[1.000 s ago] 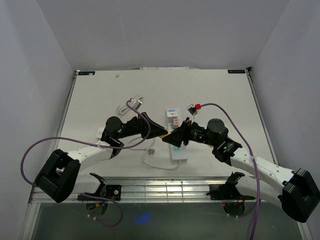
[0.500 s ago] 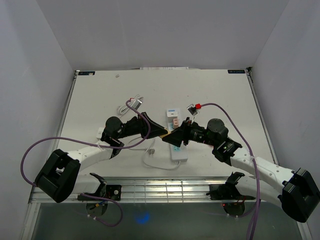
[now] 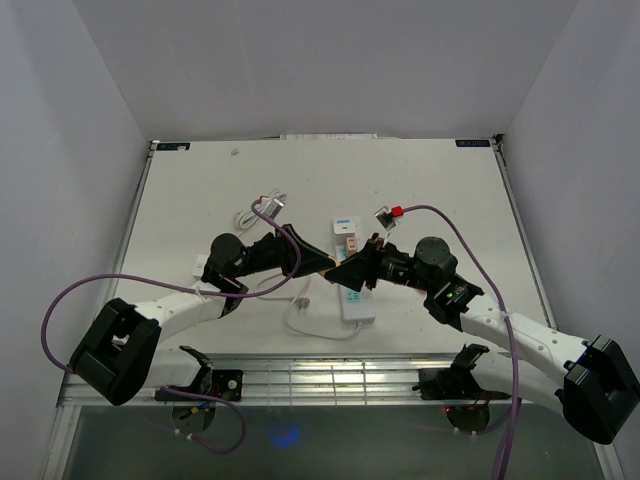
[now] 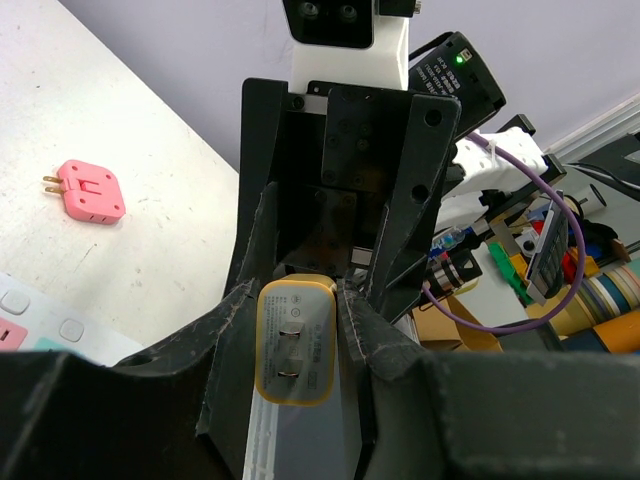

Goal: Insert the plug
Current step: Adjust the plug.

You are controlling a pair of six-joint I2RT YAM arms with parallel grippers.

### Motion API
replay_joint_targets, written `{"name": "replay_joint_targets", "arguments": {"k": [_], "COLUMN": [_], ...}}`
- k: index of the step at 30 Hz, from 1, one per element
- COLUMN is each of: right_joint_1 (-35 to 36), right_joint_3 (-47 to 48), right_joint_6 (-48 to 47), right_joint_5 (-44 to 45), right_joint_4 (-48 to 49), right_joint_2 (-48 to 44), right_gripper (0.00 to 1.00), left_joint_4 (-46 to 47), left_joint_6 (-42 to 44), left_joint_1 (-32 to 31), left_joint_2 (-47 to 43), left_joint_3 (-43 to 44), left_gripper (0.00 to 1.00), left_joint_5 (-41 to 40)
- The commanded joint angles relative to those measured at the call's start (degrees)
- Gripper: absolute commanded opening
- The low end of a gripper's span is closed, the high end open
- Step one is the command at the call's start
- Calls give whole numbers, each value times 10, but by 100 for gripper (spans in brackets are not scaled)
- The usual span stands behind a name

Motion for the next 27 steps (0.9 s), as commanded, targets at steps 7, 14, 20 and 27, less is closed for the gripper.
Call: {"name": "replay_joint_targets", "arguments": {"k": [7,14,20,27], "right_joint_1": [-1,-1,-1,-1], "right_joint_3": [16,18,26,35], "right_joint_6": [5,5,4,-16], "right_joint_5": [6,13,11,23], "right_joint_4": [58,58,35,-29], "right_joint_2": [-6,-6,-4,-14], "right_gripper": [56,28,10,8], "left_joint_4": [27,36,29,-79], "left_joint_6": [-3,-6,-1,50], "left_joint_1": [-4,-6,-7,-2], "left_joint_2": [-8,-7,-12,-41], "left_joint_3": [-9,-16,-18,7], "left_gripper": [0,0,13,57], "left_joint_5": [-2,-9,-15,-42]}}
